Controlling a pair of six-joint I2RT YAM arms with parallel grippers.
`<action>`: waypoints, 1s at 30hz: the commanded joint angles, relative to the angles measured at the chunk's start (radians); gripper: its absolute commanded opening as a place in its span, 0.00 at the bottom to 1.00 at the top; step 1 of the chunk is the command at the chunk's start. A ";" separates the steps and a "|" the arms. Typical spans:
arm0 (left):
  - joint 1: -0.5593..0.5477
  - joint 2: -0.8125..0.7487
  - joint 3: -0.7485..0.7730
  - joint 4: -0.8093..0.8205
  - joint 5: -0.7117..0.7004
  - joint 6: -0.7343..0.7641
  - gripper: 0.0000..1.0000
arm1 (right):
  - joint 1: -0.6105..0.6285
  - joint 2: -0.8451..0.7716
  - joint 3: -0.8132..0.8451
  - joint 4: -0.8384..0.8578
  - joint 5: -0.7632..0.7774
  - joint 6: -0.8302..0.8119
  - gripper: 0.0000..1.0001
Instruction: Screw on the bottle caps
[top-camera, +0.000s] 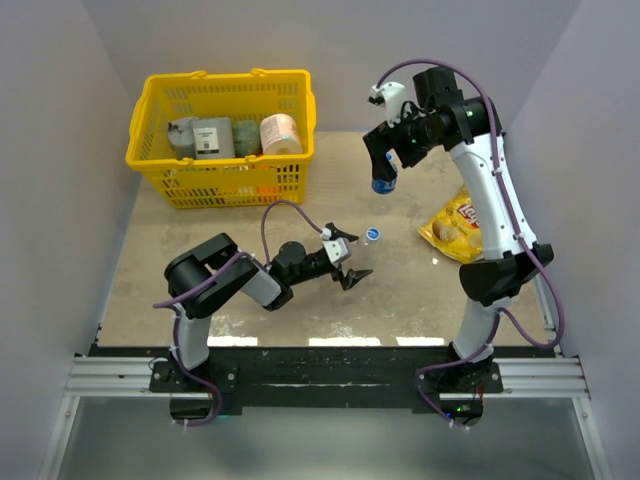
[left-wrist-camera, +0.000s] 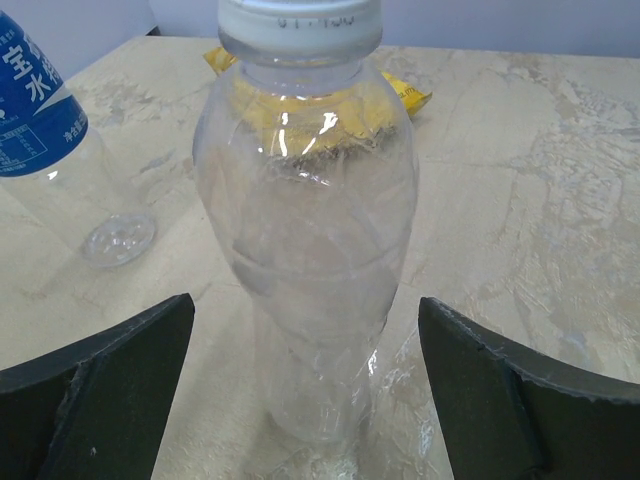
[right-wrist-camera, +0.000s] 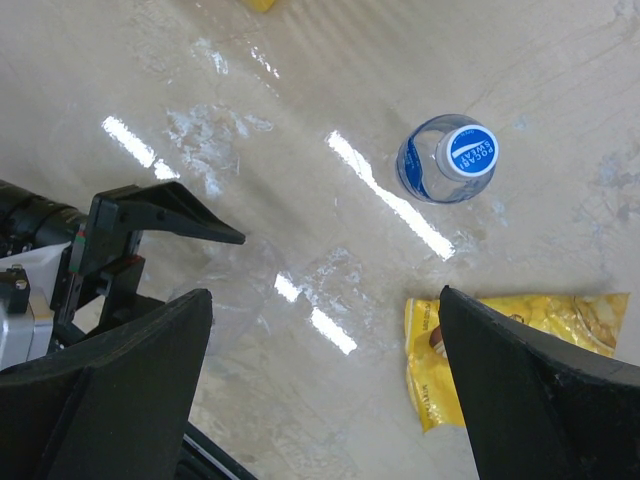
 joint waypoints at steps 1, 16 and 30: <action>0.005 -0.005 -0.020 0.266 -0.010 0.034 1.00 | -0.005 0.009 0.003 -0.022 0.003 0.007 0.99; 0.006 -0.020 -0.077 0.261 -0.052 0.044 1.00 | -0.005 0.035 0.025 -0.022 -0.009 0.006 0.99; 0.011 -0.392 -0.240 -0.245 -0.237 0.092 1.00 | -0.061 0.074 0.126 0.100 0.305 0.107 0.99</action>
